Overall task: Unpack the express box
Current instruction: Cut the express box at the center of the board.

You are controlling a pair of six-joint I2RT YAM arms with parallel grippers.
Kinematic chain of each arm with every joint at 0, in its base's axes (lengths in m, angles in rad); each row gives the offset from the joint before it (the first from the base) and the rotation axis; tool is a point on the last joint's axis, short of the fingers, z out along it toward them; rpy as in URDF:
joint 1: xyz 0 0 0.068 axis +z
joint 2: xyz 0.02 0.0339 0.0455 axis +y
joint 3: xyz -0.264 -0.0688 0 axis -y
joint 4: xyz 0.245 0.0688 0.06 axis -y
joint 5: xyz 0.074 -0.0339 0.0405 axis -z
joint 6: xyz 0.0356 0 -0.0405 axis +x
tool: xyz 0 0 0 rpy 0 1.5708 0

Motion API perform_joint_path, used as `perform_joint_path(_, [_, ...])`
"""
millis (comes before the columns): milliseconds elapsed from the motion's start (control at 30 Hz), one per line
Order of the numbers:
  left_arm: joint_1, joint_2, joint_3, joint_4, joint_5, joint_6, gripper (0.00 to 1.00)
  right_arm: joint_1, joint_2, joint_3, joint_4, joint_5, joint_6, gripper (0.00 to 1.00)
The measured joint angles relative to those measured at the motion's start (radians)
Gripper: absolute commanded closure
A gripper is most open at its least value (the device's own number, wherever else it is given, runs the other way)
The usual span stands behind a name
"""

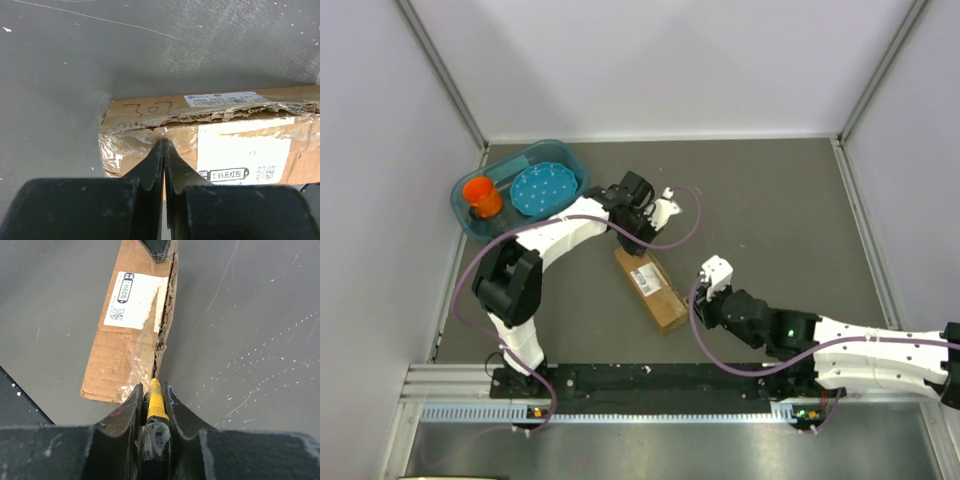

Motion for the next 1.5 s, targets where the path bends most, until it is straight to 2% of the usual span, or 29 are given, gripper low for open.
perform_joint_path(367, [-0.003,0.002,0.002,-0.016,0.010,-0.005,0.97,0.058,-0.005,0.032,-0.092,0.074,0.066,1.00])
perform_joint_path(700, [-0.002,0.002,0.016,-0.045,0.008,0.000,0.81,0.079,0.095,0.067,-0.069,0.097,0.033,1.00])
perform_joint_path(900, [0.011,0.002,0.083,-0.183,0.035,0.004,0.73,0.082,0.115,0.072,-0.047,0.093,0.009,1.00])
perform_joint_path(1000, [0.008,-0.002,0.105,-0.219,0.068,0.002,0.73,0.082,0.116,0.072,-0.044,0.091,0.008,1.00])
perform_joint_path(1233, [-0.016,-0.041,-0.038,-0.200,0.090,0.008,0.73,0.074,0.144,0.072,-0.007,0.082,0.032,1.00])
perform_joint_path(1500, [-0.019,-0.126,-0.144,-0.107,0.074,0.047,0.73,-0.019,0.145,0.071,0.001,0.016,0.110,1.00])
